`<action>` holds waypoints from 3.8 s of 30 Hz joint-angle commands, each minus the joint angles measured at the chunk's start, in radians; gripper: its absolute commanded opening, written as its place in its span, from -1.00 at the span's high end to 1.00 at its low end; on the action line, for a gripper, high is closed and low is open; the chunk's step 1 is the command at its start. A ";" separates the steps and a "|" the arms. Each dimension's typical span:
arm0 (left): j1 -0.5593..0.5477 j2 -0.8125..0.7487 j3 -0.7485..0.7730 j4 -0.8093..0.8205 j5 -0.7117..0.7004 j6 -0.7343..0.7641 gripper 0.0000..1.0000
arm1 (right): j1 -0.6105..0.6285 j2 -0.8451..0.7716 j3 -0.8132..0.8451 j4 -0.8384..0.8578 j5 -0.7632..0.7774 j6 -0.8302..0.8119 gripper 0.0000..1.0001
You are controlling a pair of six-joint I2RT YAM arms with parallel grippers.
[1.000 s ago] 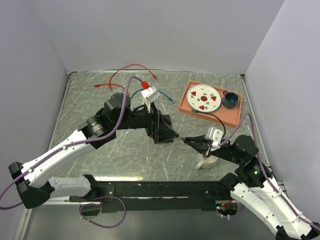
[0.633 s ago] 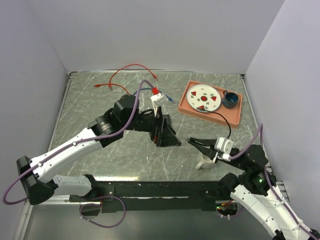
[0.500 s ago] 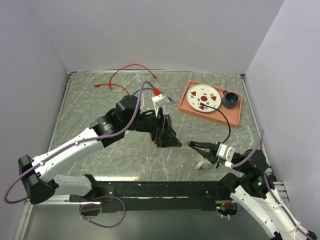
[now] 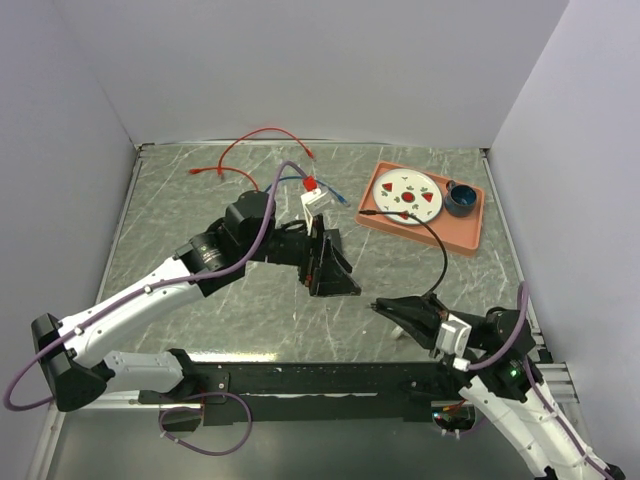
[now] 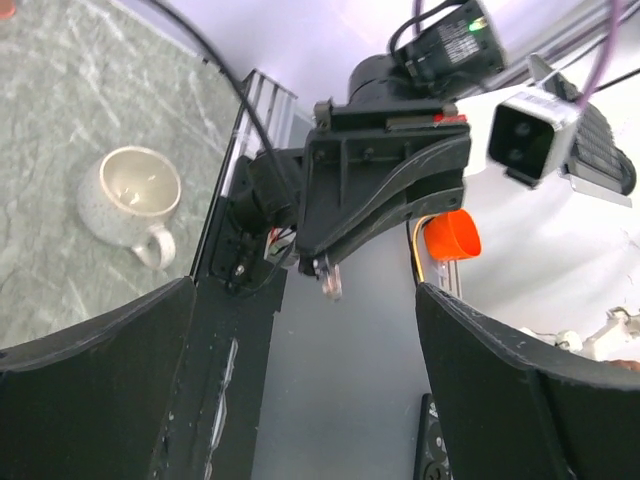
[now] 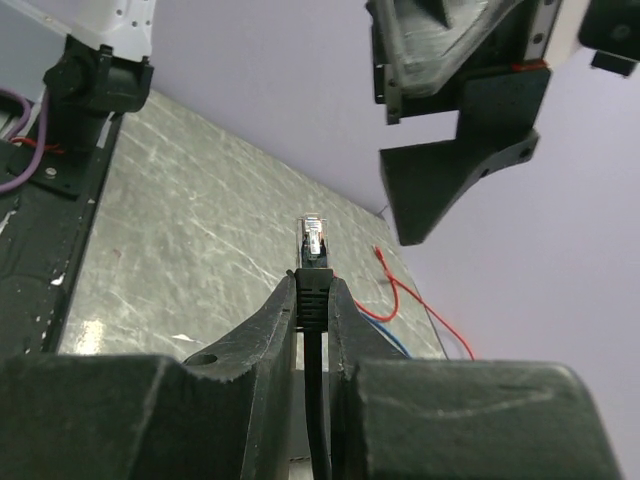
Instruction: Insert the plug into the switch port
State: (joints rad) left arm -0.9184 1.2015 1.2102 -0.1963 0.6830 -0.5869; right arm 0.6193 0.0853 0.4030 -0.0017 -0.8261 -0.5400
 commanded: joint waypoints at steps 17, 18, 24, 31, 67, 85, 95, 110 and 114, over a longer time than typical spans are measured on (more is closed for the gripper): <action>0.081 0.003 0.011 -0.103 -0.392 -0.060 -0.94 | 0.002 0.557 0.385 -0.219 0.455 0.443 1.00; 0.113 0.000 0.000 -0.104 -0.407 -0.076 -0.95 | 0.002 0.567 0.379 -0.216 0.473 0.466 1.00; 0.266 -0.014 -0.132 -0.065 -0.363 -0.140 -0.97 | -0.001 0.680 0.382 -0.261 0.556 0.485 1.00; 0.377 0.061 -0.283 0.023 -0.293 -0.169 -0.99 | -0.003 0.796 0.209 -0.002 0.763 0.520 1.00; 0.569 0.334 -0.413 0.146 -0.339 -0.084 -0.94 | 0.192 1.564 0.494 0.019 0.788 0.698 1.00; 0.612 0.383 -0.382 0.112 -0.327 -0.001 -0.94 | 0.292 1.444 -0.053 0.875 0.891 0.442 1.00; 0.613 0.412 -0.391 0.161 -0.267 -0.002 -0.94 | 0.296 1.516 -0.098 1.039 0.832 0.420 1.00; 0.612 0.494 -0.328 0.214 -0.303 0.021 -0.96 | 0.298 1.585 -0.024 1.027 0.881 0.416 1.00; 0.610 0.523 -0.321 0.227 -0.286 0.024 -0.97 | 0.296 1.587 0.010 0.976 0.877 0.400 1.00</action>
State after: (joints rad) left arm -0.3080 1.6836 0.8635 -0.0032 0.3958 -0.5869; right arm 0.9119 1.6691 0.3580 0.9459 0.0299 -0.1097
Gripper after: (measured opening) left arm 0.976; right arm 0.178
